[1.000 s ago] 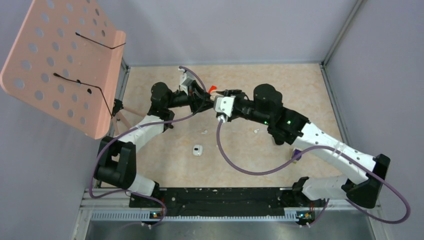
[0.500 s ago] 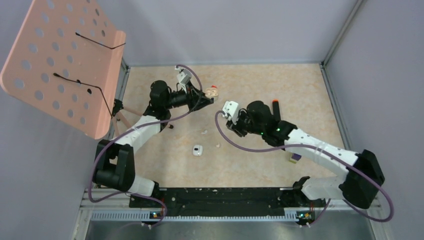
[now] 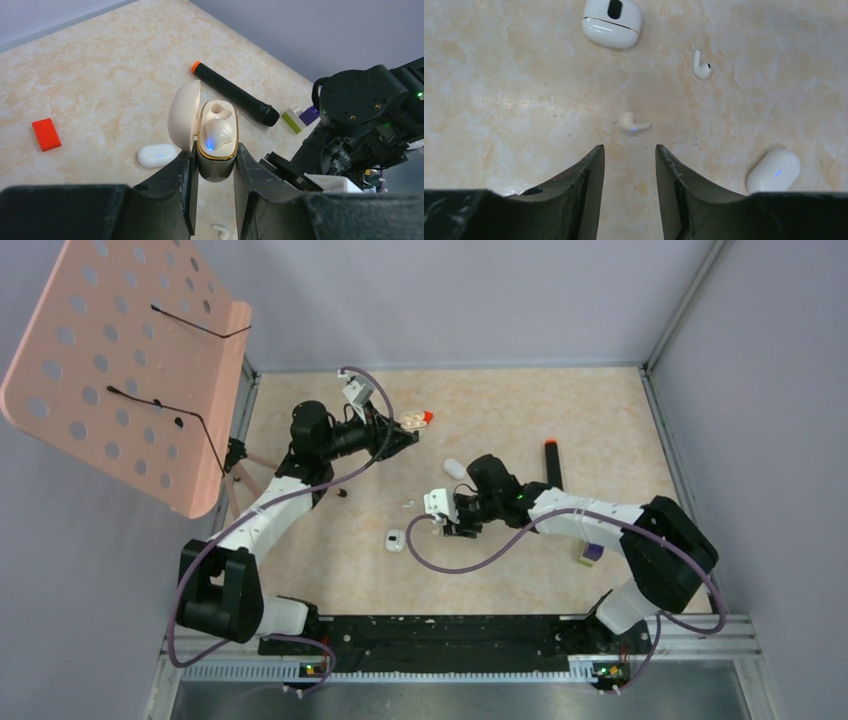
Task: Insert the wireless bluetooth earbuds into the charging case
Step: Pick up the earbud from the center of the board.
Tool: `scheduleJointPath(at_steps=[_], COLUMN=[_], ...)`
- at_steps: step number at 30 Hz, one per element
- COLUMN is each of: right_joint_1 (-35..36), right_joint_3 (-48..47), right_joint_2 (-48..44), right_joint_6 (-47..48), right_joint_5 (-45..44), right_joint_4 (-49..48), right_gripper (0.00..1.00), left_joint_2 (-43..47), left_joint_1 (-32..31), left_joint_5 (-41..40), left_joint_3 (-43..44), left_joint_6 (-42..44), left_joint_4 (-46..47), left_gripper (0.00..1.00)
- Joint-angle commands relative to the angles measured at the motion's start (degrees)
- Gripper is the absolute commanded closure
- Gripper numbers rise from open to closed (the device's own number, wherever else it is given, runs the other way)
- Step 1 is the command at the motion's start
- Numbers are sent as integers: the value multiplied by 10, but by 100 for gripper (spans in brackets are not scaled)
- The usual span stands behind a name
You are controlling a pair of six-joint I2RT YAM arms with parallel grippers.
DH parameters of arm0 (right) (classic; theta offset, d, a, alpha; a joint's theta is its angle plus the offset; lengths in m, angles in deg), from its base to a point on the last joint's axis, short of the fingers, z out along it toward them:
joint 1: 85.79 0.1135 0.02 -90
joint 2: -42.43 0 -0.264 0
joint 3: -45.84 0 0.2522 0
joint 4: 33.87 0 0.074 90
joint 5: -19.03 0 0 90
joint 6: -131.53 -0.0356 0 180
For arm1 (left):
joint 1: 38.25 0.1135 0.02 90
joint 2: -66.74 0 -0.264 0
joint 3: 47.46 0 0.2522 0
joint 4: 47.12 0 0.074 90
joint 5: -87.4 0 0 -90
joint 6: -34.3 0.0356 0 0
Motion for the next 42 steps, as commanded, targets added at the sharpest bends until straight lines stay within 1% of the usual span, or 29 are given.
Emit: scheduleJointPath(at_steps=[1, 6, 11, 19, 27, 34, 35, 38, 39, 42], right_joint_1=[3, 3, 4, 4, 5, 5, 5, 5, 4, -8], right_joint_3=[-27, -70, -91, -130, -159, -173, -174, -186, -193, -214], right_joint_2=[39, 95, 120, 152, 193, 211, 214, 230, 234, 227], right_joint_6=[118, 166, 189, 252, 270, 289, 290, 290, 289, 281], right_joint_5=[76, 84, 96, 110, 97, 87, 85, 78, 77, 100], right_joint_4=[-8, 21, 32, 118, 144, 170, 172, 187, 197, 232], right_gripper=[57, 56, 58, 63, 65, 70, 71, 86, 90, 98], left_joint_2=[25, 26, 20, 18, 20, 21, 20, 18, 17, 13], left_joint_1=[9, 12, 13, 14, 16, 18, 18, 19, 19, 19], left_joint_5=[-23, -24, -25, -26, -27, -27, -27, -25, -24, -19], left_joint_3=[1, 1, 4, 6, 4, 1, 0, -1, -1, 0], left_joint_6=[-7, -7, -12, -12, -10, -9, -9, -6, -5, -2], left_joint_4=[-8, -16, -12, -14, -19, -21, -21, -23, -24, -26], left_gripper=[100, 100, 100, 100, 100, 100, 100, 100, 100, 100])
